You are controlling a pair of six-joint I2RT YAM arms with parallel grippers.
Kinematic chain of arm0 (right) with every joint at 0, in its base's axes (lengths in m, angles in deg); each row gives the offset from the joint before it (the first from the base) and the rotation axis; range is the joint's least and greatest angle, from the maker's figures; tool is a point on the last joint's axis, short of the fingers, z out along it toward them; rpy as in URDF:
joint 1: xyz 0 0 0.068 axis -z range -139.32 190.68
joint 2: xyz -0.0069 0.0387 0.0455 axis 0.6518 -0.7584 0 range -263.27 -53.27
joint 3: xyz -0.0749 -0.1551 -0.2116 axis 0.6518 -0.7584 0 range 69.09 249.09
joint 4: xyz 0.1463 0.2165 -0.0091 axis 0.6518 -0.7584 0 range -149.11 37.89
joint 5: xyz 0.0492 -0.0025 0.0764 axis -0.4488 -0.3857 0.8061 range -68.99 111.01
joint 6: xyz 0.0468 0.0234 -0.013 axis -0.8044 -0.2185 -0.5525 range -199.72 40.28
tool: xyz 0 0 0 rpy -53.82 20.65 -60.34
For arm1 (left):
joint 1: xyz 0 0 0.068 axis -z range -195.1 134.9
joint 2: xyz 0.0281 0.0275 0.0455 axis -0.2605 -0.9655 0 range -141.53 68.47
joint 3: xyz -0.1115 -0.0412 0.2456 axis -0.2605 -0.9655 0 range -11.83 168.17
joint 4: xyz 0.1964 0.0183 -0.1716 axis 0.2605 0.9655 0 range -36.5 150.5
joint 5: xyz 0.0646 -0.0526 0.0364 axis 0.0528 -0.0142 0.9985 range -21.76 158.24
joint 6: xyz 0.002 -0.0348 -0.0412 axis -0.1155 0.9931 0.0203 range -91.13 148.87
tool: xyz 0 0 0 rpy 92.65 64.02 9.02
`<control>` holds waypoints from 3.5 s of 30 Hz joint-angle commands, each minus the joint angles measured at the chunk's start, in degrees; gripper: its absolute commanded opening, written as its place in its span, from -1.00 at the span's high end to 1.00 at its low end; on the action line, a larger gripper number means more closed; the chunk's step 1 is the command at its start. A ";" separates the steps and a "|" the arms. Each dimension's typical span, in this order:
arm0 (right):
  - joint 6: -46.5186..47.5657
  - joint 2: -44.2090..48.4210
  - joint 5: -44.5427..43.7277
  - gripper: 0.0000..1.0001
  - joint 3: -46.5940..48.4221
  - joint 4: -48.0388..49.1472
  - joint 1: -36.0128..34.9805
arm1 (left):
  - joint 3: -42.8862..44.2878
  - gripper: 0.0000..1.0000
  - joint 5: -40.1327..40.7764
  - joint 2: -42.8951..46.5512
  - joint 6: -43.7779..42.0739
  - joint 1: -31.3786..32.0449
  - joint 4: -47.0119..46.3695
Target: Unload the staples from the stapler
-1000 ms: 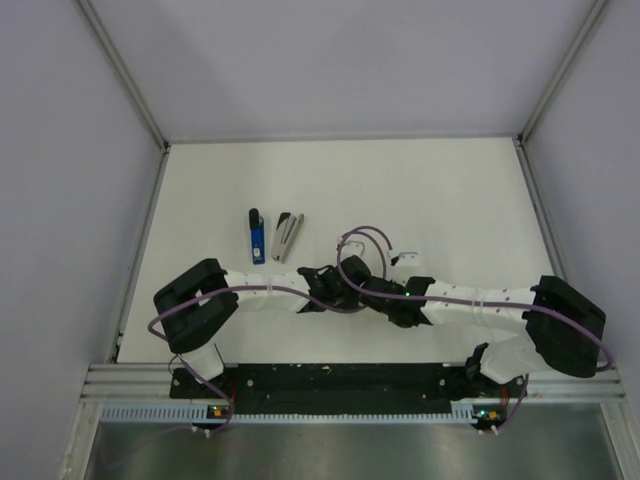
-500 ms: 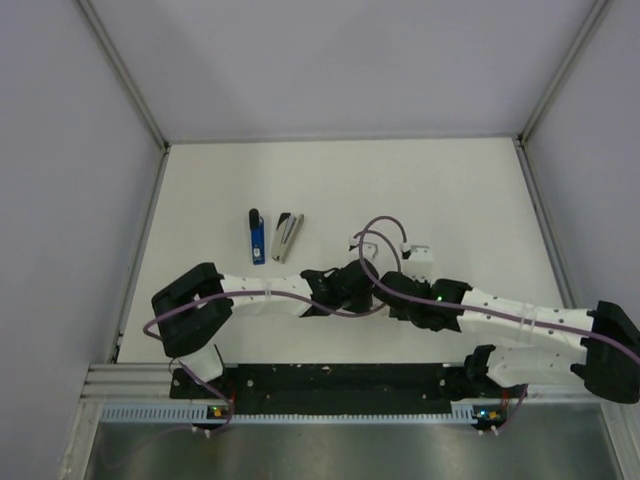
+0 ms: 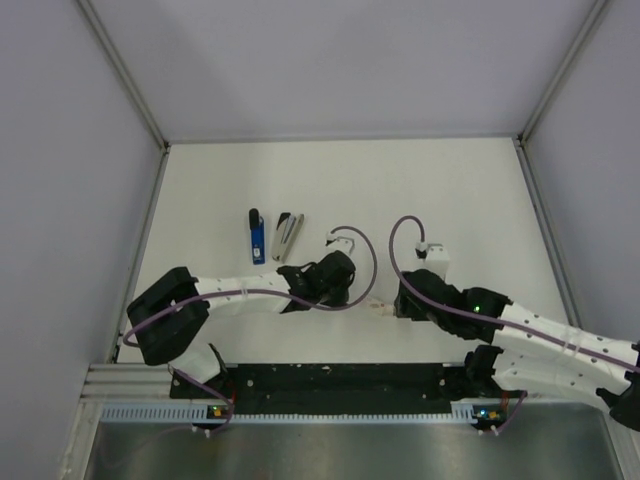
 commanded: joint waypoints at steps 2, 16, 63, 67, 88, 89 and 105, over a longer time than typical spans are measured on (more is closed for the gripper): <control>1.26 -1.67 3.91 0.03 -2.65 0.26 6.97 | -0.54 0.51 -1.02 1.76 -3.16 -2.04 -1.08; -1.28 -5.19 9.80 0.31 -8.18 9.48 13.58 | 0.43 0.59 -9.46 -4.92 -4.22 -3.10 -8.10; -5.59 -9.84 6.02 0.91 -11.00 10.54 14.98 | 0.69 0.71 -14.30 -7.39 -2.99 -1.17 -11.80; -5.86 -10.55 7.24 0.97 -11.09 12.03 14.98 | 0.34 0.72 -14.21 -7.12 -2.46 -0.82 -11.80; -9.72 -11.61 13.75 1.00 -13.90 18.19 14.81 | -1.60 0.73 -9.38 -5.54 1.49 0.50 -8.81; -9.64 -11.35 13.58 1.00 -14.16 18.10 14.81 | -1.68 0.73 -9.38 -5.54 1.58 0.50 -8.81; 1.25 -4.31 12.34 0.59 -7.84 7.65 14.02 | -3.26 0.73 -6.83 -3.26 2.28 0.50 -7.41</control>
